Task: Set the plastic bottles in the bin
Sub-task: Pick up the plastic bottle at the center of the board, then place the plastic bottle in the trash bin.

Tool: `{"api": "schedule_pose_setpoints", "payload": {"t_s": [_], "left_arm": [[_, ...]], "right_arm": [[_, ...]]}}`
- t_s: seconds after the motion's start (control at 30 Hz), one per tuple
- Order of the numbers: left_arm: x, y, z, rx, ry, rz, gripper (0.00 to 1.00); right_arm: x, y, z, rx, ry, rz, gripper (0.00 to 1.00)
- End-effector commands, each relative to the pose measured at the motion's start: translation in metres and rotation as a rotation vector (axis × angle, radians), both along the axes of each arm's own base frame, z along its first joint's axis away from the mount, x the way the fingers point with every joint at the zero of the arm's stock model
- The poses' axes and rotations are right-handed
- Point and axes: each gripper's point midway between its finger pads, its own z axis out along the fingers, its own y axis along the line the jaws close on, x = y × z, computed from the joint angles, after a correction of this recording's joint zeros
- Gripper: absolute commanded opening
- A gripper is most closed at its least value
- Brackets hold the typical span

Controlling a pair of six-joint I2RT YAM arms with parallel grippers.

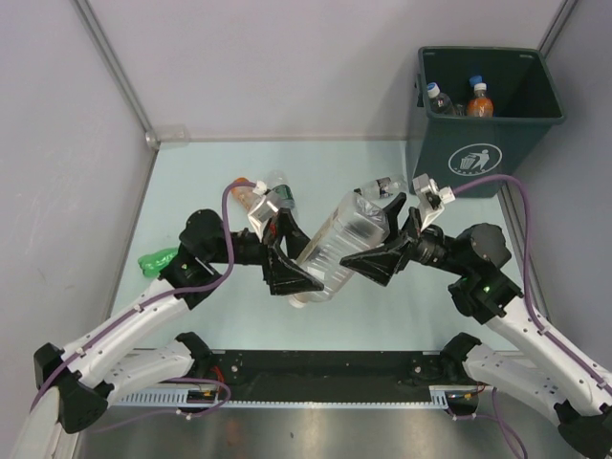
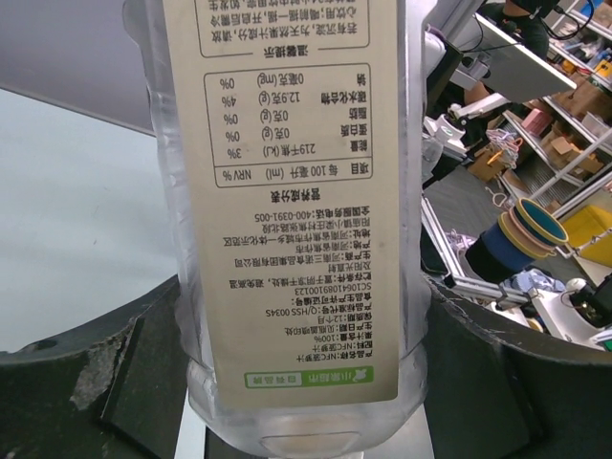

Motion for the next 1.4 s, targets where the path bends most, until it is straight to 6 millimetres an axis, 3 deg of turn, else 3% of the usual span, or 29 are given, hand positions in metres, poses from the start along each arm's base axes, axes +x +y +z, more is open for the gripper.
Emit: {"api": "schedule_pose_setpoints", "payload": {"t_s": [0.0,0.13,0.23,0.33,0.37,0.43,0.47,0.5,0.57,0.6,0.67,0.83,1.0,1.33,1.37], "left_arm": [[-0.003,-0.005,0.001,-0.019,0.013,-0.012,0.67],[-0.002,-0.004,0.0,-0.016,0.008,0.011,0.87],[0.001,-0.003,-0.001,-0.01,0.001,0.039,0.99],[0.006,0.0,0.0,0.003,-0.005,0.084,1.0],[0.007,0.003,0.01,-0.006,-0.024,0.113,1.0],[0.021,0.008,0.007,0.034,-0.029,0.217,1.0],[0.022,0.015,0.023,0.01,-0.066,0.264,1.0],[0.038,0.023,0.02,0.036,-0.076,0.377,1.0],[0.046,0.037,0.021,0.063,-0.084,0.478,1.0],[0.046,0.048,0.027,0.052,-0.113,0.531,1.0],[0.06,0.067,0.025,0.073,-0.114,0.67,1.0],[0.069,0.112,0.027,0.086,-0.144,0.886,1.0],[0.065,0.124,0.023,0.092,-0.156,0.921,1.0],[0.095,0.144,-0.015,0.244,-0.131,1.1,1.0],[0.098,0.143,-0.021,0.26,-0.13,1.103,1.0]], "right_arm": [[0.017,0.0,0.021,0.092,0.002,-0.09,0.81],[0.02,0.0,0.023,0.107,0.024,-0.106,0.48],[0.022,-0.003,0.027,0.123,0.027,-0.131,0.33],[0.022,-0.009,0.033,0.143,0.016,-0.157,0.3],[0.022,-0.01,0.035,0.147,0.002,-0.169,0.3],[0.021,-0.017,0.041,0.165,-0.016,-0.197,0.29],[0.024,-0.019,0.039,0.153,-0.017,-0.219,0.29],[0.025,-0.023,0.045,0.147,-0.048,-0.244,0.29],[0.038,-0.027,0.04,0.099,-0.032,-0.32,0.29],[0.039,-0.033,0.052,0.092,-0.083,-0.357,0.29],[0.055,-0.039,0.045,0.032,-0.067,-0.445,0.29],[0.089,-0.072,0.059,-0.042,-0.118,-0.696,0.28],[0.104,-0.091,0.074,-0.043,-0.145,-0.794,0.26],[0.161,-0.186,0.141,0.008,-0.247,-1.349,0.24],[0.165,-0.203,0.151,0.02,-0.265,-1.412,0.24]]}}
